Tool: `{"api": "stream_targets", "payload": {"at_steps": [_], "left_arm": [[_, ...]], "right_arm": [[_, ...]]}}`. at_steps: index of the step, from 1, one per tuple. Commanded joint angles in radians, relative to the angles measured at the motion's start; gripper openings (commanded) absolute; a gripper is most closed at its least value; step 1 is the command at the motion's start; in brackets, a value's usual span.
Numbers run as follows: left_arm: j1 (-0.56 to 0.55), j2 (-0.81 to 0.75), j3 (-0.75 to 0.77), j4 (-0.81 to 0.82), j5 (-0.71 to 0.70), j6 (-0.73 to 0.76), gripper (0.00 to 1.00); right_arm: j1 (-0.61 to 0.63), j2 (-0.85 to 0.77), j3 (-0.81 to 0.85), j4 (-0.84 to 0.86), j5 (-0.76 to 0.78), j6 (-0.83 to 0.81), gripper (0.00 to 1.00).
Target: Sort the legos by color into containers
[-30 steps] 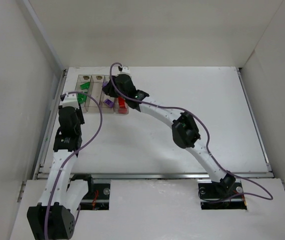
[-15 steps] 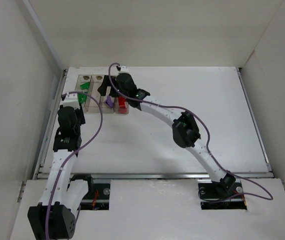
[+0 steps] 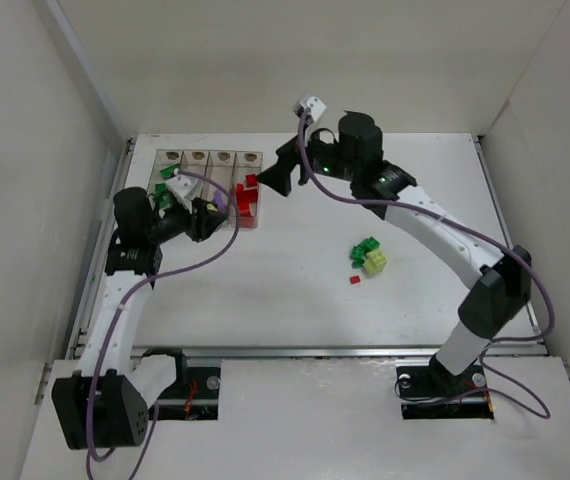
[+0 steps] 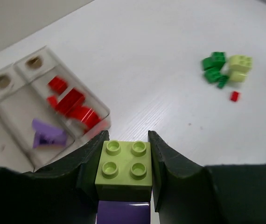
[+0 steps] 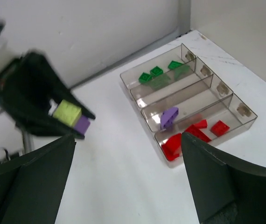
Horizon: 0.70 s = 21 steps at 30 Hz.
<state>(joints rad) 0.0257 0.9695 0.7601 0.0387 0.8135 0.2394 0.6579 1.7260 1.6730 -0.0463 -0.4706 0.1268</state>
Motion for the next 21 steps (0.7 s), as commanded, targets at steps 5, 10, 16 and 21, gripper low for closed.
{"api": "stream_targets", "payload": {"at_steps": [5, 10, 16, 21], "left_arm": [[-0.082, 0.149, 0.264, -0.110, 0.478, 0.228, 0.00], [-0.165, 0.209, 0.321, 0.043, 0.386, -0.023, 0.00], [-0.237, 0.186, 0.281, 0.408, 0.285, -0.275, 0.00], [-0.257, 0.196, 0.317, 0.467, 0.274, -0.411, 0.00]], "right_arm": [[0.020, -0.135, -0.200, -0.085, -0.194, -0.303, 0.85], [0.020, -0.149, -0.233, -0.122, -0.250, -0.303, 0.87], [-0.026, -0.056, -0.098, -0.081, -0.416, -0.178, 0.94], [-0.046, -0.034, -0.055, 0.101, -0.525, -0.061, 0.98]]}}
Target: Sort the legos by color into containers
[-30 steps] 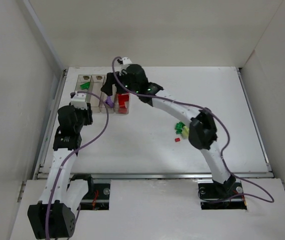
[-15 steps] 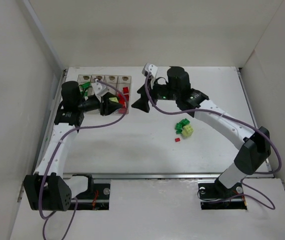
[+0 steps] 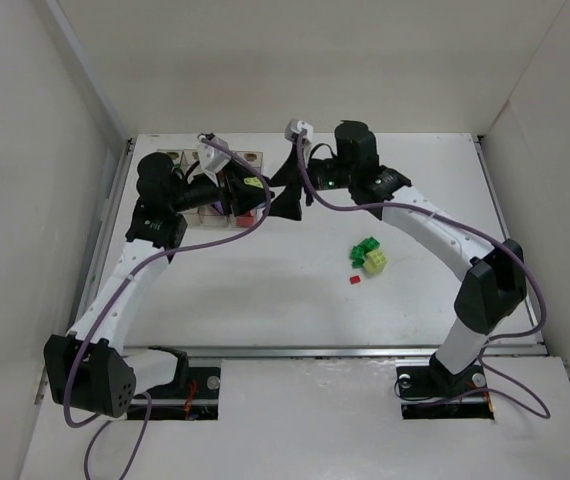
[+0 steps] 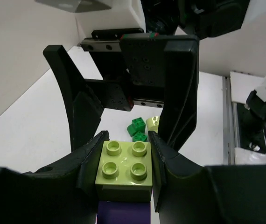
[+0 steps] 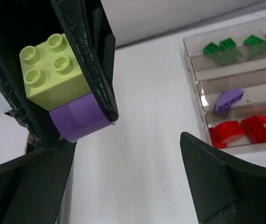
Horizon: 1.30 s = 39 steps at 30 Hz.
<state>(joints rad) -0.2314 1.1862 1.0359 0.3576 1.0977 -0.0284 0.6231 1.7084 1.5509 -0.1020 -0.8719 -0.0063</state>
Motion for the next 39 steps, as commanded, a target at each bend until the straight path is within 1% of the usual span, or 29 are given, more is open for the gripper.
{"api": "stream_targets", "payload": {"at_steps": [1, 2, 5, 6, 7, 9, 10, 11, 13, 14, 15, 16, 18, 19, 20, 21, 22, 23, 24, 25, 29, 31, 34, 36, 39], "left_arm": [[0.000, -0.020, 0.041, 0.179, -0.022, -0.169, 0.00], [-0.009, -0.020, 0.041, 0.191, -0.022, -0.215, 0.00], [-0.009, -0.020, 0.041, 0.245, -0.079, -0.275, 0.00], [-0.019, -0.020, 0.041, 0.262, -0.091, -0.321, 0.00], [-0.019, -0.020, 0.041, 0.277, -0.120, -0.344, 0.00], [-0.019, -0.020, 0.032, 0.337, -0.148, -0.401, 0.00], [-0.019, -0.020, 0.032, 0.365, -0.159, -0.465, 0.00], [-0.019, -0.020, 0.032, 0.417, -0.168, -0.493, 0.00], [-0.019, -0.020, 0.023, 0.432, -0.180, -0.524, 0.00], [-0.019, -0.020, 0.023, 0.432, -0.180, -0.524, 0.00], [-0.019, -0.020, 0.023, 0.443, -0.180, -0.524, 0.00], [-0.019, -0.020, 0.013, 0.443, -0.180, -0.524, 0.00], [-0.019, -0.020, 0.004, 0.443, -0.190, -0.524, 0.00], [-0.019, -0.029, 0.004, 0.443, -0.190, -0.524, 0.00], [-0.028, -0.030, -0.006, 0.443, -0.190, -0.524, 0.00], [-0.028, -0.030, -0.007, 0.452, -0.190, -0.524, 0.00], [-0.028, -0.039, -0.016, 0.452, -0.190, -0.524, 0.00], [-0.028, -0.039, -0.016, 0.452, -0.190, -0.524, 0.00], [-0.028, -0.039, -0.016, 0.452, -0.199, -0.524, 0.00], [-0.028, -0.039, -0.025, 0.452, -0.199, -0.524, 0.00], [-0.028, -0.048, -0.025, 0.471, -0.222, -0.524, 0.00], [-0.028, -0.048, -0.025, 0.483, -0.235, -0.524, 0.00], [-0.028, -0.048, -0.014, 0.523, -0.245, -0.524, 0.00], [-0.028, -0.048, -0.004, 0.543, -0.245, -0.524, 0.00], [-0.017, -0.039, 0.016, 0.543, -0.245, -0.524, 0.00]], "right_arm": [[-0.011, -0.016, 0.067, 0.180, -0.133, 0.092, 0.98], [-0.011, -0.016, 0.067, 0.195, -0.133, 0.106, 0.98], [-0.020, -0.027, 0.042, 0.307, -0.133, 0.184, 0.97], [-0.020, -0.042, 0.009, 0.409, -0.145, 0.213, 0.97], [-0.029, -0.055, -0.009, 0.470, -0.145, 0.295, 0.97], [-0.039, -0.055, -0.037, 0.574, -0.157, 0.380, 0.93], [-0.039, -0.055, -0.037, 0.625, -0.157, 0.429, 0.91], [-0.039, -0.055, -0.037, 0.625, -0.157, 0.440, 0.89], [-0.039, -0.044, -0.037, 0.669, -0.157, 0.471, 0.83], [-0.039, -0.044, -0.037, 0.680, -0.157, 0.501, 0.83], [-0.039, -0.044, -0.037, 0.697, -0.157, 0.517, 0.77], [-0.039, -0.044, -0.037, 0.717, -0.157, 0.531, 0.65], [-0.039, -0.035, -0.037, 0.731, -0.157, 0.552, 0.53], [-0.039, -0.035, -0.037, 0.731, -0.157, 0.552, 0.44], [-0.039, -0.035, -0.028, 0.731, -0.167, 0.565, 0.40], [-0.039, -0.026, -0.028, 0.731, -0.167, 0.575, 0.34], [-0.039, -0.026, -0.019, 0.740, -0.176, 0.586, 0.25], [-0.039, -0.026, -0.018, 0.754, -0.176, 0.601, 0.12], [-0.039, -0.017, -0.018, 0.766, -0.176, 0.614, 0.08], [-0.039, -0.016, -0.018, 0.775, -0.176, 0.624, 0.01], [-0.039, -0.016, -0.040, 0.797, -0.176, 0.644, 0.00], [-0.028, 0.011, -0.049, 0.797, -0.176, 0.644, 0.00], [-0.019, 0.036, -0.101, 0.788, -0.187, 0.644, 0.00], [-0.008, 0.045, -0.135, 0.788, -0.161, 0.644, 0.00], [0.001, 0.054, -0.189, 0.788, -0.148, 0.626, 0.00]]}}
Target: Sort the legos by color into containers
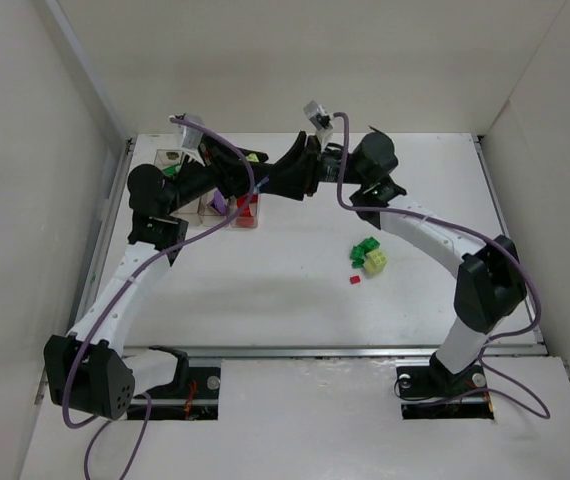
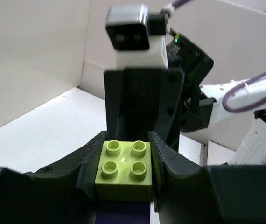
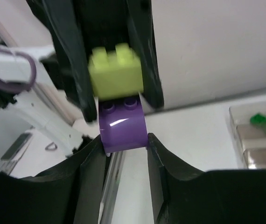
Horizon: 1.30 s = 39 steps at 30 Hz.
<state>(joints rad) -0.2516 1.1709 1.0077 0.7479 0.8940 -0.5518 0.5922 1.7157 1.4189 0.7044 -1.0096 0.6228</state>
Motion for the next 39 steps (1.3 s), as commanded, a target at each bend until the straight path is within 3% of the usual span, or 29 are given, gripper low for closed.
{"api": "stream_targets", "payload": {"at_steps": [1, 6, 10, 13, 16, 18, 20, 24, 33, 39], "left_arm": [[0.003, -0.024, 0.045, 0.153, -0.041, 0.000, 0.00], [0.012, -0.024, 0.045, 0.153, -0.032, 0.009, 0.00], [0.035, -0.033, 0.035, 0.137, -0.032, 0.027, 0.00], [0.076, -0.056, 0.035, 0.038, -0.058, 0.102, 0.00], [0.110, -0.103, 0.026, -0.166, -0.202, 0.238, 0.00], [0.110, -0.128, 0.015, -0.310, -0.431, 0.402, 0.00], [0.110, -0.142, -0.004, -0.375, -0.659, 0.528, 0.00], [0.110, -0.171, -0.052, -0.453, -0.942, 0.605, 0.00], [0.110, -0.227, -0.138, -0.502, -0.980, 0.625, 0.00], [0.110, -0.228, -0.185, -0.502, -0.971, 0.671, 0.00]], "right_arm": [[0.032, 0.047, -0.057, -0.034, 0.000, -0.017, 0.00], [0.054, 0.056, -0.015, -0.282, 0.035, -0.196, 0.00], [0.054, 0.065, -0.015, -0.301, 0.080, -0.206, 0.00], [0.054, 0.103, 0.029, -0.348, 0.163, -0.206, 0.00], [0.063, 0.148, 0.121, -0.455, 0.346, -0.206, 0.00], [0.072, 0.212, 0.190, -0.520, 0.518, -0.195, 0.00], [0.084, 0.299, 0.308, -0.604, 0.635, -0.166, 0.00], [0.095, 0.494, 0.566, -0.712, 0.807, -0.111, 0.00], [0.104, 0.840, 1.029, -0.724, 0.951, -0.089, 0.00], [0.104, 0.912, 1.075, -0.724, 0.936, -0.080, 0.01]]}}
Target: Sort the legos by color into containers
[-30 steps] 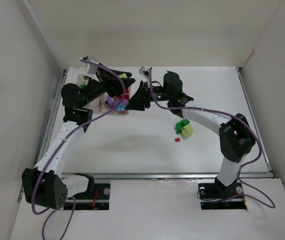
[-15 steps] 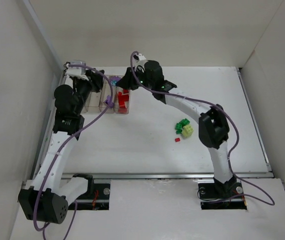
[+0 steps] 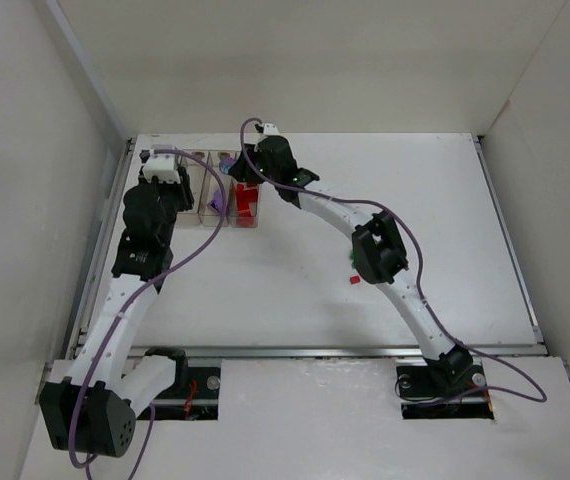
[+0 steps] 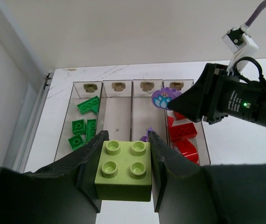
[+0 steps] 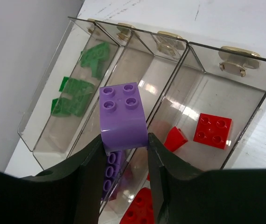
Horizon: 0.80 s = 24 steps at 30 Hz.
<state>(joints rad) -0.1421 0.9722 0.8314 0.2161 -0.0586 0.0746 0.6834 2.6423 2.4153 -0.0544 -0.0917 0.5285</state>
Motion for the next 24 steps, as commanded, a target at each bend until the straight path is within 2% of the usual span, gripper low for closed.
{"api": "stream_targets", "payload": {"at_steps": [1, 5, 6, 10, 12, 14, 17, 18, 20, 24], "left_arm": [[0.001, -0.029, -0.020, 0.043, -0.018, 0.045, 0.00], [0.001, -0.041, -0.063, 0.103, 0.074, 0.128, 0.00], [0.001, -0.055, -0.102, 0.124, 0.165, 0.152, 0.00], [0.001, -0.139, -0.201, 0.226, 0.389, 0.261, 0.00], [0.010, -0.150, -0.201, 0.212, 0.430, 0.261, 0.00], [0.010, -0.150, -0.177, 0.171, 0.459, 0.251, 0.00], [0.010, -0.139, -0.166, 0.161, 0.508, 0.251, 0.00], [0.010, -0.148, -0.166, 0.161, 0.522, 0.251, 0.00], [0.010, -0.161, -0.166, 0.161, 0.577, 0.273, 0.00], [0.010, -0.170, -0.135, 0.102, 0.710, 0.313, 0.00]], "right_arm": [[0.013, -0.015, 0.079, 0.034, 0.018, 0.014, 0.04], [0.013, -0.005, 0.079, 0.034, -0.005, 0.014, 0.09], [0.013, 0.005, 0.090, 0.034, -0.005, 0.014, 0.09], [0.022, 0.027, 0.131, 0.034, -0.016, 0.014, 0.11], [0.031, 0.039, 0.142, 0.034, -0.016, 0.014, 0.18], [0.031, 0.051, 0.142, 0.034, -0.016, 0.025, 0.29], [0.041, 0.061, 0.142, 0.034, -0.016, 0.025, 0.62], [0.041, 0.061, 0.151, 0.034, -0.028, 0.025, 0.80], [0.041, 0.051, 0.151, 0.034, -0.040, 0.025, 0.99], [0.041, -0.036, 0.104, 0.034, -0.040, 0.025, 0.99]]}}
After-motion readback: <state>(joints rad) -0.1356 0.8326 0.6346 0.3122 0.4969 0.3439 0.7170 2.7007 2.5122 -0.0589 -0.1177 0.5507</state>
